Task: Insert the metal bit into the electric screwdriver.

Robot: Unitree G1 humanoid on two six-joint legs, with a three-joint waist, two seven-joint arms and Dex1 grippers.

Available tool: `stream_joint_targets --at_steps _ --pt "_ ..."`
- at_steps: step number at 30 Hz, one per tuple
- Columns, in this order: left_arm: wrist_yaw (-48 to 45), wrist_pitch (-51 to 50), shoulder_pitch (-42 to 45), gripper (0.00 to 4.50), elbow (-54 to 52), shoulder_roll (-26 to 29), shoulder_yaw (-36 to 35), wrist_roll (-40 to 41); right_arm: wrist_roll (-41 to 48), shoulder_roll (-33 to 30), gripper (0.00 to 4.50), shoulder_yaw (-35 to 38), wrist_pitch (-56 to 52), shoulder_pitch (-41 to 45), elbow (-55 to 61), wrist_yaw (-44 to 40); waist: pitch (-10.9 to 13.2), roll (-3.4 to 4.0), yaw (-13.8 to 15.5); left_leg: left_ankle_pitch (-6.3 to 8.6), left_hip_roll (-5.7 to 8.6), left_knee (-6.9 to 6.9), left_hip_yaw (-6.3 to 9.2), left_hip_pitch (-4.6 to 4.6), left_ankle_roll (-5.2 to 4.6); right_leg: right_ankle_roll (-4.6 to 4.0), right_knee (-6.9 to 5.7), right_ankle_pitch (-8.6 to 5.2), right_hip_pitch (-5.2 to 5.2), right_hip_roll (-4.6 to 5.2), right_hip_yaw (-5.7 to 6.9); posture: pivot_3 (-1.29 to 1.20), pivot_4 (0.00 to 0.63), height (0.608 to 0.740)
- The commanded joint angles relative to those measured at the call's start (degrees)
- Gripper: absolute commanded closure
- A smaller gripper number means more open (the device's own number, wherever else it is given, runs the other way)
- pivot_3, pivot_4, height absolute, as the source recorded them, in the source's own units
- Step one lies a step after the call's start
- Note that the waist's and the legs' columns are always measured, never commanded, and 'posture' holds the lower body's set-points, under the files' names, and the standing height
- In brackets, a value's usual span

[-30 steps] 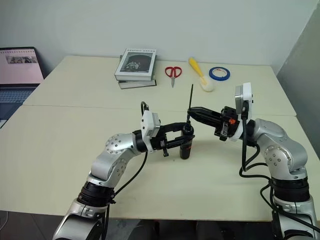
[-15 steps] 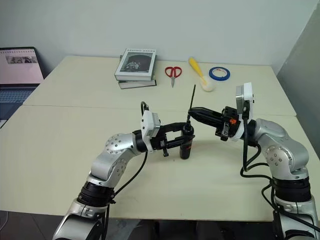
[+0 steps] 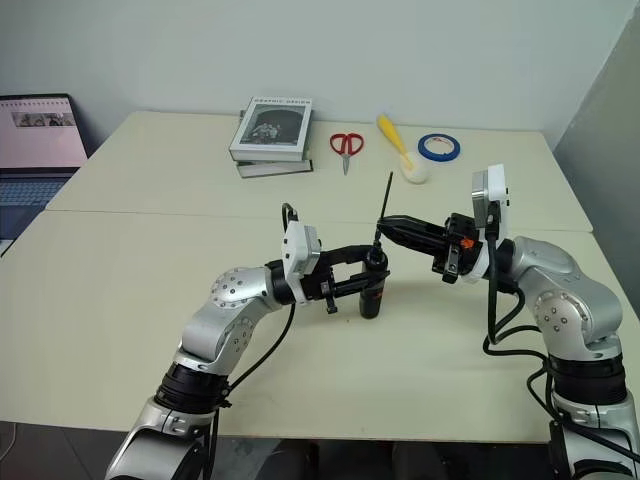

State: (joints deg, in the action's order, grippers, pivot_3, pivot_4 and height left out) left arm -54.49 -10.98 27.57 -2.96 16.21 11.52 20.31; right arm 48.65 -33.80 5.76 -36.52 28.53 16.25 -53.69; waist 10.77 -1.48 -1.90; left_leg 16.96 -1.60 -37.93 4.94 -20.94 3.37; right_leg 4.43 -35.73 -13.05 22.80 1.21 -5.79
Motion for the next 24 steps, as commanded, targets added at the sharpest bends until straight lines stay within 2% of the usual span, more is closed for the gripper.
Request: stream_joint_targets --at_steps 1,24 --pt "0.15 -0.03 0.26 2.86 0.07 0.82 0.26 -1.15 1.65 -1.18 4.50 1.93 -0.23 0.10 2.53 -0.68 0.00 0.00 0.00 0.00 0.00 0.00 0.00 0.00 0.00 0.00 0.00 0.00 0.00 0.00 0.00 0.00 0.150 0.740" --pt "0.16 0.35 0.17 2.86 0.26 0.93 0.54 -1.24 1.33 -1.33 4.50 3.27 0.05 1.98 1.12 0.49 0.00 0.00 0.00 0.00 0.00 0.00 0.01 0.00 0.00 -0.01 0.00 -0.01 0.00 0.00 0.01 0.00 0.150 0.740"
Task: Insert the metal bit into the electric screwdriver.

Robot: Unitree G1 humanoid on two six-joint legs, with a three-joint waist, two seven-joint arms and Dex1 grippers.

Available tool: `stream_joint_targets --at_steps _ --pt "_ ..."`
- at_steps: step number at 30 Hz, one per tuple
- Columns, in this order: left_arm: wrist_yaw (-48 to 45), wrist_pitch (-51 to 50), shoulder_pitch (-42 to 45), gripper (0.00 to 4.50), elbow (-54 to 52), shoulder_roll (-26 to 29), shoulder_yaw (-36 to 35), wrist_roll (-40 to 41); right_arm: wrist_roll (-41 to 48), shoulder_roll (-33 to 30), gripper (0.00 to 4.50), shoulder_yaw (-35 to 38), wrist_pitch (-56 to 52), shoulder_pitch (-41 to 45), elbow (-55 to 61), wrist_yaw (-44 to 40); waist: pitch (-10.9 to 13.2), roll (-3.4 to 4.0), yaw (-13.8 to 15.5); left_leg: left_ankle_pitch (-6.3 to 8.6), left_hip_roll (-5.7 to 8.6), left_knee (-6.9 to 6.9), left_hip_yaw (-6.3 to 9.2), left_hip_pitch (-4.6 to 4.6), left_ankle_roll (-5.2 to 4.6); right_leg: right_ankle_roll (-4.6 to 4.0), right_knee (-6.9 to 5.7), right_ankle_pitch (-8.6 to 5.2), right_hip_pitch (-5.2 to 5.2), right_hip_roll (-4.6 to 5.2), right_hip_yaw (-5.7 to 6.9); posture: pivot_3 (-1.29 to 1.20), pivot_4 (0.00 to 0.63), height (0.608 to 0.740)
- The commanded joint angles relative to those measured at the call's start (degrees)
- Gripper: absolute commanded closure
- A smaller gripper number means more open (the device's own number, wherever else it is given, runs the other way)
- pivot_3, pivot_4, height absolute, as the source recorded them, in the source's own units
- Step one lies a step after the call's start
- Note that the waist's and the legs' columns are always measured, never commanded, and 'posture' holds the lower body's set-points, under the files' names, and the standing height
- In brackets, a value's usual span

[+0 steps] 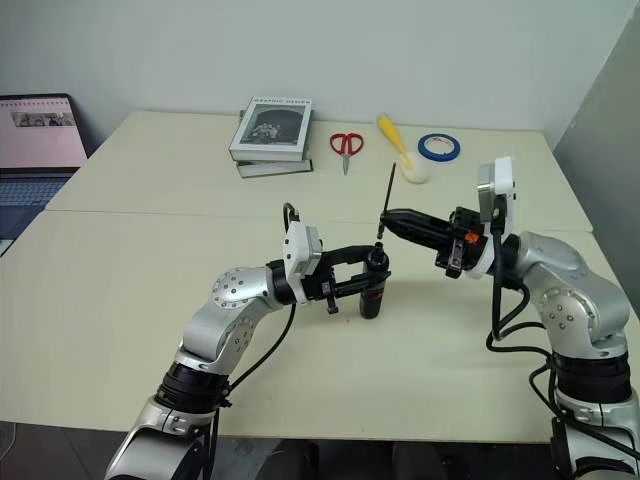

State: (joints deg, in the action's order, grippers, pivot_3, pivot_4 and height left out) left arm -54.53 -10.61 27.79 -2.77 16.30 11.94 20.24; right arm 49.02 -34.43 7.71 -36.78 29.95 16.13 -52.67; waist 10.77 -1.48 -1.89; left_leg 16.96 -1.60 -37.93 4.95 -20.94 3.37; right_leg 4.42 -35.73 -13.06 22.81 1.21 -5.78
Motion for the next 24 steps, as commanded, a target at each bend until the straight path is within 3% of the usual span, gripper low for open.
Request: stream_joint_targets --at_steps 1,24 --pt "0.24 -0.07 -0.10 2.86 -0.05 0.84 0.14 -1.15 0.90 -0.88 4.50 1.25 0.21 0.32 1.44 -0.74 0.00 0.00 0.00 0.00 0.00 0.01 0.00 0.00 0.00 0.00 0.00 0.00 0.00 0.00 0.00 0.00 0.150 0.740" --pt "0.33 -0.21 -0.11 2.86 -0.09 0.76 0.40 -1.26 -0.85 -1.14 4.50 -0.84 0.44 -0.59 2.28 -1.53 0.00 0.00 0.00 0.00 0.00 0.00 -0.01 0.00 0.00 -0.02 0.00 -0.01 0.00 0.00 -0.01 0.00 0.150 0.740"
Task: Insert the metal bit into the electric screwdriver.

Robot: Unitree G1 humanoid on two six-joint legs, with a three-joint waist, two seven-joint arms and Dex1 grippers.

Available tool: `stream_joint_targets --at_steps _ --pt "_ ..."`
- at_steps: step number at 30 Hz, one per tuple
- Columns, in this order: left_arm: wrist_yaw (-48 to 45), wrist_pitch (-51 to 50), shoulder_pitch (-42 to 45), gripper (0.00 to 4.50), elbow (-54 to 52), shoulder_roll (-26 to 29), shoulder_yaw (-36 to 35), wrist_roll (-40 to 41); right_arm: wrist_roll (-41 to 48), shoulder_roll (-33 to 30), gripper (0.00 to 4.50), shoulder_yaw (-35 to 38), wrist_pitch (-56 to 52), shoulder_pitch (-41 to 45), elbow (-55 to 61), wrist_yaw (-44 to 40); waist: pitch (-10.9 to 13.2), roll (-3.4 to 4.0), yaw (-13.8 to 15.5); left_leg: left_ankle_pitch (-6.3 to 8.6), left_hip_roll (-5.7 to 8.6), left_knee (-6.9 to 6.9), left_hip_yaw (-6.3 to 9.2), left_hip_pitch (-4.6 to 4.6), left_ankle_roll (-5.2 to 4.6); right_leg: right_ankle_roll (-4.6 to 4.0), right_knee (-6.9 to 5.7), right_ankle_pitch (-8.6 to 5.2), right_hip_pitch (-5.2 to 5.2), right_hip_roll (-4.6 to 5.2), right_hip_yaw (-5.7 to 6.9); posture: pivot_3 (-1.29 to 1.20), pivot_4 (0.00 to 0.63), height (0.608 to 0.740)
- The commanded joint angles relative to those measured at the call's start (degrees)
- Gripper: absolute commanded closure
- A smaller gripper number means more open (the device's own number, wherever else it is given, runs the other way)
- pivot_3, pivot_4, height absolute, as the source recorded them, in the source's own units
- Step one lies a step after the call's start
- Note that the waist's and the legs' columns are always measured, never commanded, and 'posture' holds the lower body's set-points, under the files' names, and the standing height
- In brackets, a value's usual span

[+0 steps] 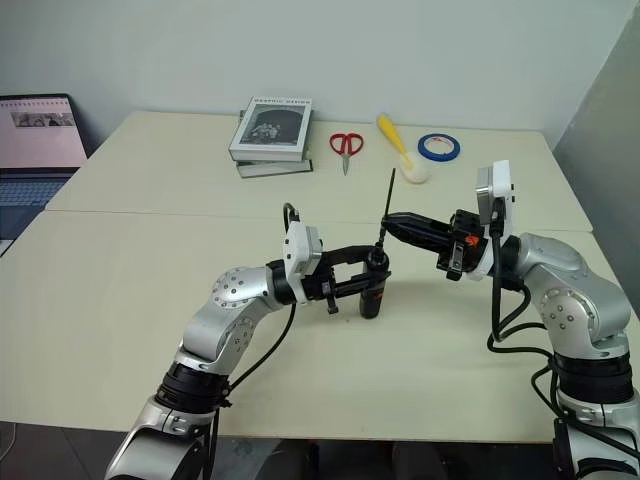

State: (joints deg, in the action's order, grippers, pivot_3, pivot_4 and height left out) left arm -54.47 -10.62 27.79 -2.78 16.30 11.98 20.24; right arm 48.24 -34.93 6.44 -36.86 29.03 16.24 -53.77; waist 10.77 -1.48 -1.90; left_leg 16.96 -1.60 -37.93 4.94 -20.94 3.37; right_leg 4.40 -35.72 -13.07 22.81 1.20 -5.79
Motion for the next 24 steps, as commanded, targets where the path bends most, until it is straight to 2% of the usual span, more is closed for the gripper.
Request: stream_joint_targets --at_steps 1,24 --pt "0.28 -0.21 -0.09 2.86 -0.05 0.74 0.37 -1.26 -0.04 -0.68 4.50 0.37 0.48 0.29 2.26 -0.45 0.00 0.00 -0.01 0.00 0.00 0.00 0.00 0.00 0.00 0.00 0.00 0.00 0.00 0.00 0.00 0.00 0.150 0.740" --pt "0.12 -0.14 0.16 2.86 0.17 0.79 0.52 -1.46 -0.76 -1.33 4.50 -0.76 0.61 -0.48 3.29 -0.57 0.00 0.00 0.00 0.00 0.00 0.00 0.00 0.00 0.00 -0.01 0.01 -0.01 0.00 0.00 0.00 0.00 0.150 0.740"
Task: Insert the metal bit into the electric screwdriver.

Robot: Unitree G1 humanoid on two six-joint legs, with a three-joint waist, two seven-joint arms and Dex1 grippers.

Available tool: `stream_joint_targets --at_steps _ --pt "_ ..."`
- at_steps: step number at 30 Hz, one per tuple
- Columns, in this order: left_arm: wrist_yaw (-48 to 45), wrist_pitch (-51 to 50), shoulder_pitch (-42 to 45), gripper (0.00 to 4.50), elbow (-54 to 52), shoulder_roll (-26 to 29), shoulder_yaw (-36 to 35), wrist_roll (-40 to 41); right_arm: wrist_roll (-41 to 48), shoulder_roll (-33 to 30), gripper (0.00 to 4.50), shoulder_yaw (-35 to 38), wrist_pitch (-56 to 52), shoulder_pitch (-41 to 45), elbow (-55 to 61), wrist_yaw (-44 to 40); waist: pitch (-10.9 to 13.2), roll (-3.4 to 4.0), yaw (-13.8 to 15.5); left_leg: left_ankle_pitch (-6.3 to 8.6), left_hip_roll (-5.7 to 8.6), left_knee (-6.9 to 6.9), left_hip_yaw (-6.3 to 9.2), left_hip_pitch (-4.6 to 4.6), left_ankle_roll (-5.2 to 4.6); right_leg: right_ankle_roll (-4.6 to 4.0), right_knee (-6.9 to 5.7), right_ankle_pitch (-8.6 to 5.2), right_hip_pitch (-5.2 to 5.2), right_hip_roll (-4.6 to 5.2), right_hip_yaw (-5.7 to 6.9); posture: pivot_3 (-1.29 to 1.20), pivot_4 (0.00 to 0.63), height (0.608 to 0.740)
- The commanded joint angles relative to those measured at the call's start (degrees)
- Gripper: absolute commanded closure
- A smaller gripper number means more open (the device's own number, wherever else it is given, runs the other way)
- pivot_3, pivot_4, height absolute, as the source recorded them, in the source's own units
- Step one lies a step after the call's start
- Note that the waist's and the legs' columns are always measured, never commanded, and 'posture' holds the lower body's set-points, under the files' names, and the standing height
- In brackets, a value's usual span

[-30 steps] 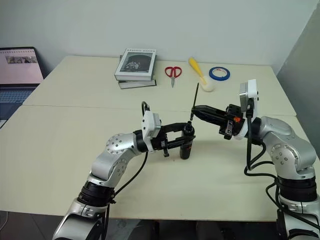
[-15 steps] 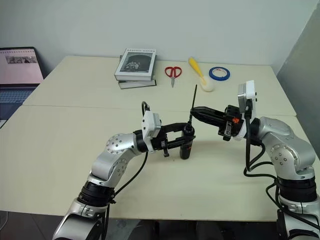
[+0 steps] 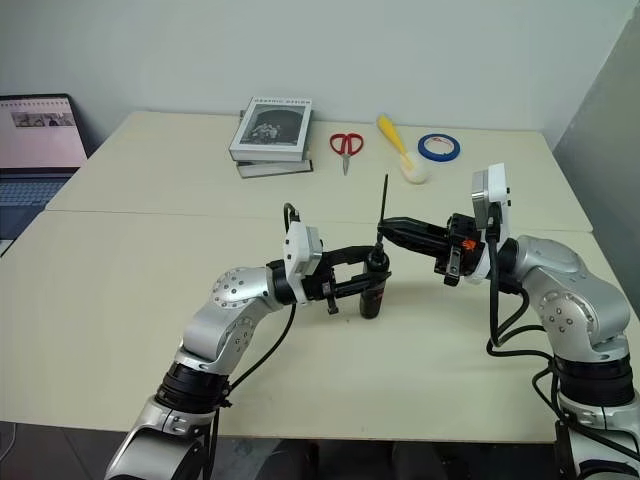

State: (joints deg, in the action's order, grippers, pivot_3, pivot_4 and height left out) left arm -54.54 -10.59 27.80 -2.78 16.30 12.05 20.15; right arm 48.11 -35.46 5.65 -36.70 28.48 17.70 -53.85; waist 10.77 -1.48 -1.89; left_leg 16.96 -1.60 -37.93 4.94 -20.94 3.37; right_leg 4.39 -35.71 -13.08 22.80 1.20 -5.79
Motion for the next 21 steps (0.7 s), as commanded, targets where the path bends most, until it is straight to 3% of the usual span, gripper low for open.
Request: stream_joint_targets --at_steps 1,21 --pt "0.21 -0.17 0.14 2.86 0.15 0.79 0.44 -1.39 -0.70 -0.79 4.50 -0.02 0.52 0.10 1.87 -0.47 0.00 0.00 -0.01 0.00 0.00 0.00 0.00 0.00 0.00 0.00 0.00 0.00 0.00 0.00 0.00 0.00 0.150 0.740" --pt "0.06 0.10 -0.03 2.86 0.19 0.73 0.62 -1.51 -3.03 -0.19 4.50 -0.74 1.80 0.19 0.69 -0.37 0.00 0.00 -0.01 0.00 0.00 0.00 0.00 0.00 0.00 -0.01 0.01 -0.01 0.00 0.00 0.00 0.00 0.150 0.740"
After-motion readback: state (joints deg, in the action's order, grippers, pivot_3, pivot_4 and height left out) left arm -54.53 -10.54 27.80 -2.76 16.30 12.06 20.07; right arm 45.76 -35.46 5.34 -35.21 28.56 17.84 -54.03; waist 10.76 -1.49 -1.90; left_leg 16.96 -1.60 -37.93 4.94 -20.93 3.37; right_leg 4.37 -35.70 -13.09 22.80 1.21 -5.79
